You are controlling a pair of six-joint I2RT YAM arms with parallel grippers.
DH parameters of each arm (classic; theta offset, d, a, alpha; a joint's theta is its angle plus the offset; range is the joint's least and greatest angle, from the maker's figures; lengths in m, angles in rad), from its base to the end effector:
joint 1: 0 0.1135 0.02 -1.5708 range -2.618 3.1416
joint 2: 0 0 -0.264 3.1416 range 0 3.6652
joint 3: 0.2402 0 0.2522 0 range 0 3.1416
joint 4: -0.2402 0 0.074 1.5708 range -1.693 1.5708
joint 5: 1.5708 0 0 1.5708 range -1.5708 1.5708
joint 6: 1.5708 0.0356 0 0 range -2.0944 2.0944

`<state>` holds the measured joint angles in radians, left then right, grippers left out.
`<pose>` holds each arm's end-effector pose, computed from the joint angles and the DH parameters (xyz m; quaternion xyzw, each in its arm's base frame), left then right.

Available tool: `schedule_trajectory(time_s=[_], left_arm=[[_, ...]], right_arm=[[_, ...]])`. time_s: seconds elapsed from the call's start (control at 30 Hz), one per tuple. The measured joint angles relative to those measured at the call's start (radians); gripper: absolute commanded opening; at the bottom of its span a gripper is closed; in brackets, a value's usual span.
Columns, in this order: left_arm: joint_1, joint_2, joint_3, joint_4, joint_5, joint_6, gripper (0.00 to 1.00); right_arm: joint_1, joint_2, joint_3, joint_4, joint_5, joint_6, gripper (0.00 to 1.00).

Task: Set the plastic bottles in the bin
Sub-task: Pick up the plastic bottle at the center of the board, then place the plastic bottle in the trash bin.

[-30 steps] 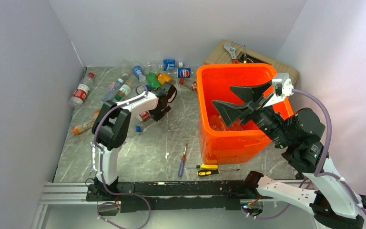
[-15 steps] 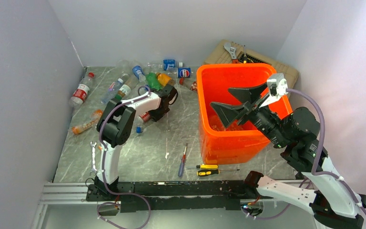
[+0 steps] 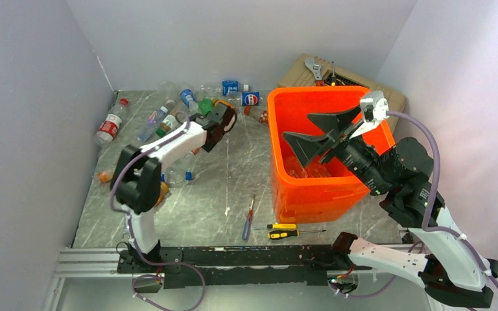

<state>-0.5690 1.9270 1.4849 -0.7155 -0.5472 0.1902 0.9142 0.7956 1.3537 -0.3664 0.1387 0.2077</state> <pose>0.3478 -0.2005 0.2147 0.2977 0.8958 0.2225 0.2438 0.0762 0.0909 0.5035 -0.1694 0.6140 0.3721 0.6752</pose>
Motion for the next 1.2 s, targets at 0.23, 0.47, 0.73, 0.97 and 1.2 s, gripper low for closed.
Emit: schedule_trajectory(time_s=[0.23,0.47,0.73,0.97,1.2], left_arm=[[-0.002,-0.383,-0.003,0.026,0.04,-0.064,0.42],[-0.002,-0.917,-0.26,0.204,0.36,-0.124,0.44],[-0.003,-1.248,-0.602,0.428,0.901,-0.212,0.41],[-0.003,-1.25,-0.713,0.524,1.155,-0.29,0.39],[-0.003,-1.274,-0.713,0.581,1.234,-0.326,0.4]], right_arm=[[0.0,0.08,0.109,-0.008,-0.023,0.013,0.96],[0.0,0.169,0.225,-0.013,-0.106,0.027,0.96],[0.001,0.318,0.333,-0.013,-0.214,0.043,0.96],[0.03,0.446,0.341,-0.007,-0.275,0.055,0.94],[0.074,0.462,0.326,-0.006,-0.27,0.056,0.92]])
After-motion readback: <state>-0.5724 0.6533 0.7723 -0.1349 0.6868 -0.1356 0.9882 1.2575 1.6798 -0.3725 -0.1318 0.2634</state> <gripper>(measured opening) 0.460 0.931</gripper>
